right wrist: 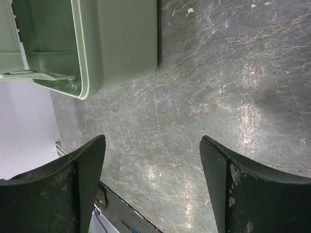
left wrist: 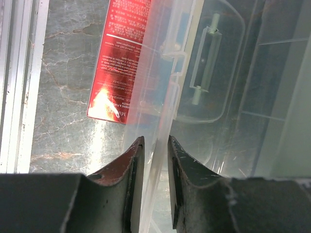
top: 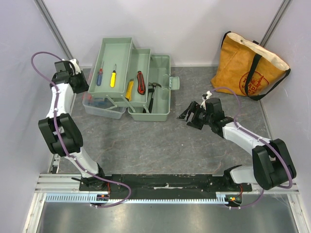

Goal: Pack the tool kit

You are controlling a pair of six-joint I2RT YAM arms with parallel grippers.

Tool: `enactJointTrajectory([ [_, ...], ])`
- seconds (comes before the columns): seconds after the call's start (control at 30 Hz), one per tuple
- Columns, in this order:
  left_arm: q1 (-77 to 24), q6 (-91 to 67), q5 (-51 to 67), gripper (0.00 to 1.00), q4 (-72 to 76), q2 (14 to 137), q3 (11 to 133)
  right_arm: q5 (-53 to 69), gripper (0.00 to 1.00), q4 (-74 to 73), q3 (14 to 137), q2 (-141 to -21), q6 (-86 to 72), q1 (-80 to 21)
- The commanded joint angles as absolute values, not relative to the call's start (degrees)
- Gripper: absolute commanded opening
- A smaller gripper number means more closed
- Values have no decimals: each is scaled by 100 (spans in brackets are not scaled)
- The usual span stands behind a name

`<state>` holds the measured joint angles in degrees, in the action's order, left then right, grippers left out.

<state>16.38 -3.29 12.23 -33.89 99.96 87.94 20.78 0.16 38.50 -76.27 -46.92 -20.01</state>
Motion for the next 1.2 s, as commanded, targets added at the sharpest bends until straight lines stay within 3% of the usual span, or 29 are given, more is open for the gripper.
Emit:
enactJointTrajectory([
  [0.0, 1565, -79, 923, 26, -3155, 10028, 8815, 2048, 84, 299, 4069, -7690, -4676, -1986],
  [0.1, 1486, -79, 730, 2, -3103, 9993, 8833, 1925, 84, 299, 4148, -7734, -4650, -1986],
  [0.5, 985, -9, -290, 2, -3093, 9141, 9377, 756, 82, 299, 4869, -8753, -4456, -1978],
  [0.87, 352, 430, -843, 2, -3410, 8675, 10019, 1089, 73, 1186, 5308, -9958, -4474, -2021],
  [1.17, -1396, 1256, -2740, 2, -2910, 8473, 10011, 783, 71, 1547, 5510, -10169, -4473, -2355],
])
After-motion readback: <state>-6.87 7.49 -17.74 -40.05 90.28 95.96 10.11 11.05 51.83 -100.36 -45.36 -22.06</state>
